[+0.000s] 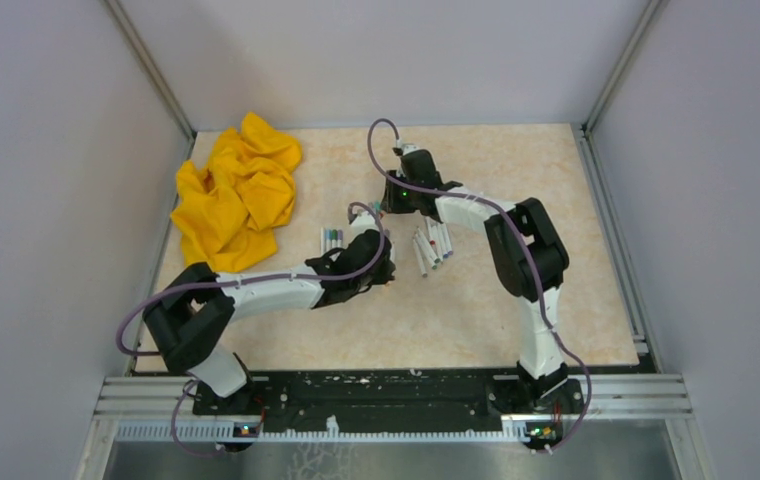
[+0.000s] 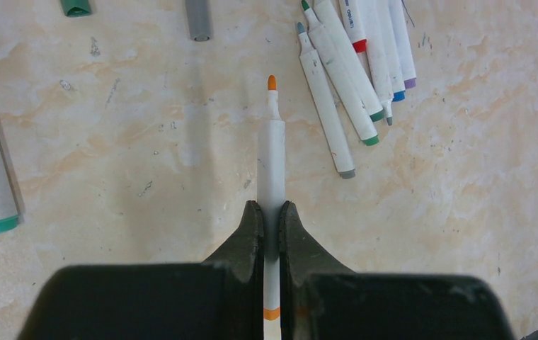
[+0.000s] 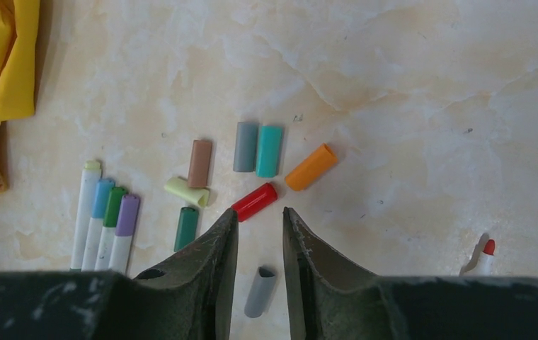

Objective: Open the pen caps

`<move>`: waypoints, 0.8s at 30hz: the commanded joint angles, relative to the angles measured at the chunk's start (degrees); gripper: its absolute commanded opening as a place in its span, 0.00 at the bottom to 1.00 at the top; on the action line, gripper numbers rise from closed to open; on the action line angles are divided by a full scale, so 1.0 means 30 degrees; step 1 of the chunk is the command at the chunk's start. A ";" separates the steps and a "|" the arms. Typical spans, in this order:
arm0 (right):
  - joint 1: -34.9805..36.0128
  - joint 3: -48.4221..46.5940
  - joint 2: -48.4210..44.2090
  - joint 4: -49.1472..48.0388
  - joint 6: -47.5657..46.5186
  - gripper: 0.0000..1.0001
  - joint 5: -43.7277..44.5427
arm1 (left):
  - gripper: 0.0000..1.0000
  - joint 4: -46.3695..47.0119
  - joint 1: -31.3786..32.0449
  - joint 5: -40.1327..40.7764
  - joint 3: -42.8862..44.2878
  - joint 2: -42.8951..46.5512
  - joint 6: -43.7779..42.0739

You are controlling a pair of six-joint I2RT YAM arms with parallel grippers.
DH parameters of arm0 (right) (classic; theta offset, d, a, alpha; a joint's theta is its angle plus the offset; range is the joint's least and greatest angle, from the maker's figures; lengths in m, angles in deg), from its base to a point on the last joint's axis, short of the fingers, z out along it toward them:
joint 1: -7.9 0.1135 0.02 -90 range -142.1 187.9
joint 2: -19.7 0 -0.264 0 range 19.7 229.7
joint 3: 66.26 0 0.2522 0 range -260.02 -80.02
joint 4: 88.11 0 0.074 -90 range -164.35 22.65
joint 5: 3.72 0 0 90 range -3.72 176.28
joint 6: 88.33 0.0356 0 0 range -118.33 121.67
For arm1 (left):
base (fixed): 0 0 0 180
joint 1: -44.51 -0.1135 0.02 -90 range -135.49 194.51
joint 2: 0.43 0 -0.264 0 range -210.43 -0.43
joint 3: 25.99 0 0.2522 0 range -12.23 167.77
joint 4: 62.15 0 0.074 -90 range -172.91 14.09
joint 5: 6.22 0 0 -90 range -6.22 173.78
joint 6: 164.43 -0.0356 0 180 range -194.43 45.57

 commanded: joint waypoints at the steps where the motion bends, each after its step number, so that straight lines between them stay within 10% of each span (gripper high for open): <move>1: 0.0314 0.0151 -0.0967 -0.0729 -0.0088 0.30 0.0877 | 0.00 0.0212 -0.0192 0.0084 0.1023 -0.0566 0.0364; 24: -0.1794 0.3453 -0.5741 -0.2257 0.0574 0.42 0.3106 | 0.21 0.2053 -0.1457 -0.3150 0.4567 -0.6717 0.2811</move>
